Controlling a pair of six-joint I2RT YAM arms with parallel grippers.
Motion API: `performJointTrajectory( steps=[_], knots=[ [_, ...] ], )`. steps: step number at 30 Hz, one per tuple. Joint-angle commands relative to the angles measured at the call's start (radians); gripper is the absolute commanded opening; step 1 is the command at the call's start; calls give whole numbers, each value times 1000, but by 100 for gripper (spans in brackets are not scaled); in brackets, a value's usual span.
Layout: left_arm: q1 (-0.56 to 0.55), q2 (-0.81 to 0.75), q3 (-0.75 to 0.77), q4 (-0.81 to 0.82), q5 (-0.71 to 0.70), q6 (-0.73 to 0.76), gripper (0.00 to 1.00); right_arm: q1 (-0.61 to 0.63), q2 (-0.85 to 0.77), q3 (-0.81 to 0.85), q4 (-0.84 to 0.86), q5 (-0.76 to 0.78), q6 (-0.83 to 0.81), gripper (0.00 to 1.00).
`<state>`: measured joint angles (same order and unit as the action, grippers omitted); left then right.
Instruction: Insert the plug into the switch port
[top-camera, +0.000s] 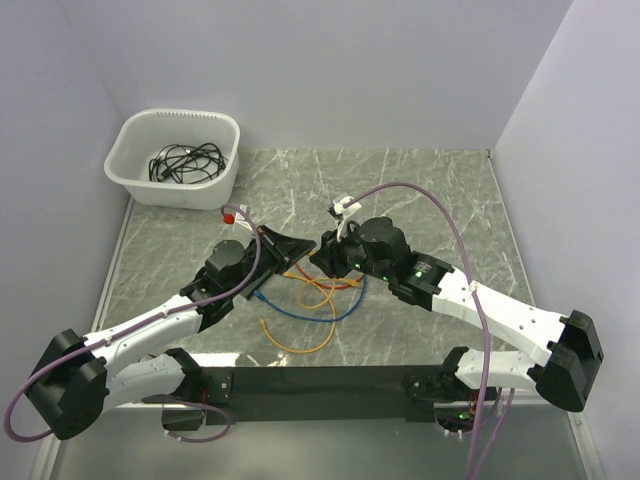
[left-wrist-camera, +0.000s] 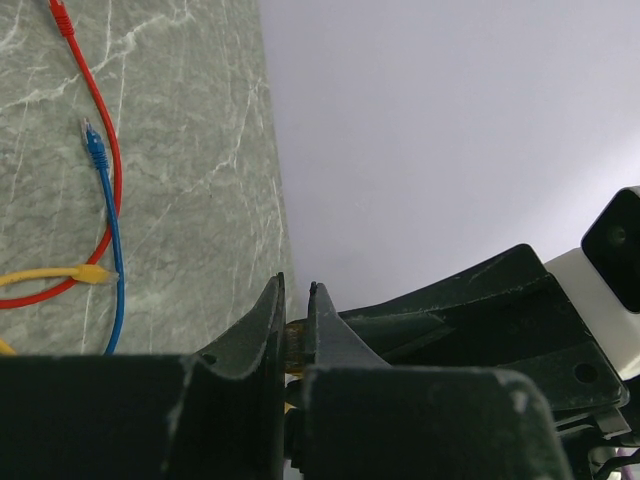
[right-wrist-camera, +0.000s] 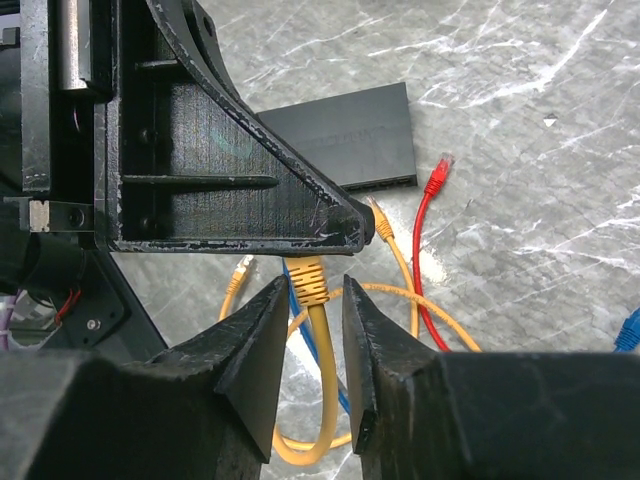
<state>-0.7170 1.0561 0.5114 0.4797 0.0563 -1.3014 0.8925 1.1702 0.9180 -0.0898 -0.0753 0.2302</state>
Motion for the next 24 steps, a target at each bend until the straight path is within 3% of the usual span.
performJointTrajectory(
  steps=[1, 8, 12, 16, 18, 19, 20, 24],
  knots=[
    [-4, -7, 33, 27, 14, 16, 0, 8, -17, 38, 42, -1, -3, 35],
    [-2, -4, 29, 33, 16, 14, 1, 11, -14, 28, 53, 14, 0, 22],
    [-2, 2, 21, 49, 23, 16, 0, 10, -12, 21, 64, 26, 6, 0],
    [-4, -5, 27, 13, 10, 47, 5, 10, -21, 19, 27, 74, 8, 0],
    [-4, -19, 38, -41, -21, 74, 20, 5, -58, 9, 4, 117, 8, 0],
    [-4, -24, 44, -59, -35, 94, 37, -3, -90, 4, -5, 153, 8, 0],
    [-4, -33, 48, -78, -53, 103, 45, -1, -105, 2, -22, 178, 5, 0],
    [-2, -88, 58, -180, -151, 137, 68, -13, -193, 4, -131, 345, -9, 0]
  ],
)
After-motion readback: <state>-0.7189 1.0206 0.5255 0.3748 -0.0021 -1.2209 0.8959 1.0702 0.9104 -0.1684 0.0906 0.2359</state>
